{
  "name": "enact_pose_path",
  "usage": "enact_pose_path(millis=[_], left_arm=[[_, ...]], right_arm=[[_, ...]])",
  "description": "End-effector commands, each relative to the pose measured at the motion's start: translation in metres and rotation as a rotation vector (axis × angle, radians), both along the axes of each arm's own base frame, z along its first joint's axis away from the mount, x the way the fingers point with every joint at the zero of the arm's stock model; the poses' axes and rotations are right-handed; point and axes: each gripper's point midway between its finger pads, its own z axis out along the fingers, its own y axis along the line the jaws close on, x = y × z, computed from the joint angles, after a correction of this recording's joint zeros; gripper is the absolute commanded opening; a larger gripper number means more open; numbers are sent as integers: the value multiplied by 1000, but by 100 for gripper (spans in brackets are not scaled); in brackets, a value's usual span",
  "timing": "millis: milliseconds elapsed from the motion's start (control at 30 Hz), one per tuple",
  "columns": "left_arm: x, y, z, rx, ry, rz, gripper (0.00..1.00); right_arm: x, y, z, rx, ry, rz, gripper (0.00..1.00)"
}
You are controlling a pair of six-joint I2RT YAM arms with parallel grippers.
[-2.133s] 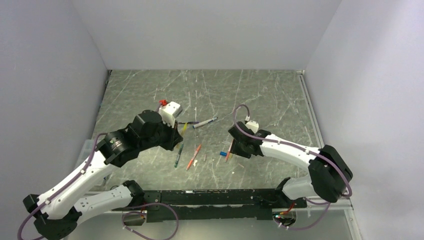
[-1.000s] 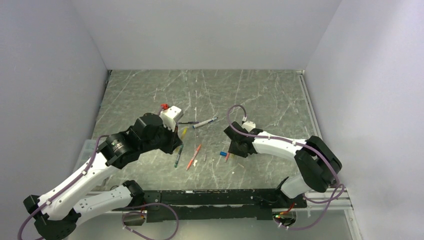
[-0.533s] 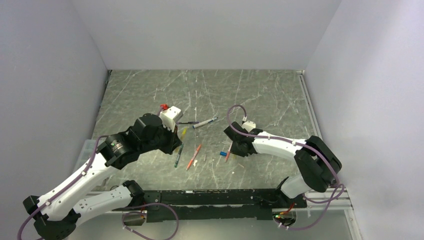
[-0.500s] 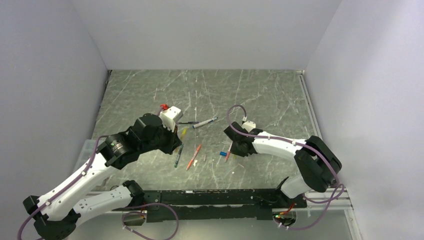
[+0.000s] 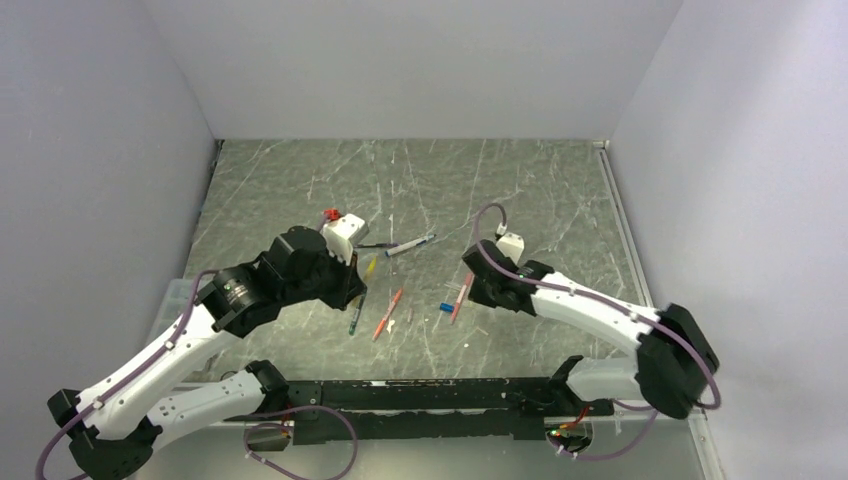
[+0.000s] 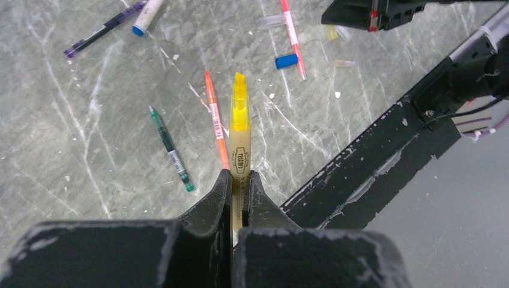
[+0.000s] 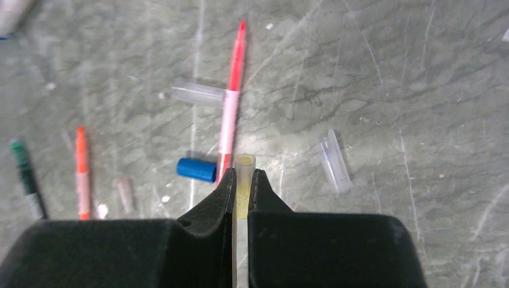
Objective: Insert the pens into the pen caps
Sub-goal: Insert the pen cap onto the pen.
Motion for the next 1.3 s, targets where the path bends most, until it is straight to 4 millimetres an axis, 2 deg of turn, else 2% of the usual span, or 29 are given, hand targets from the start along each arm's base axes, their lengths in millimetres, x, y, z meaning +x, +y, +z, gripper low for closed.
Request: enact_pose_path(millis=[0,167,433,667,800,967,1100,1267], left_arm=[[-9,-18,8,-67,7,-103,0],[-22,-36,20,-163,38,-188,0],[-44,-59,34,-363,90,-280,0],[-52,-68,55,-507,86,-309,0],[-56,-75,66,-592,106,-328,0],[-61,-83,79,-717,150,-339,0],[-60,-88,92,-794,158,-345,0],[-62,-91,99,-837,169,-365,0]], right_arm=[[11,7,61,89,-178,82,0],[8,21,121,223,-316,188,0],[-8,38,186,403,-463,335,0],[-23,53,263,627,-665,430,0],[-31,57,297,725,-747,462,0],[-33,56,329,792,-845,465,0],[-36,64,349,835,-884,499,0],[-36,76,360,846,-895,535,0]])
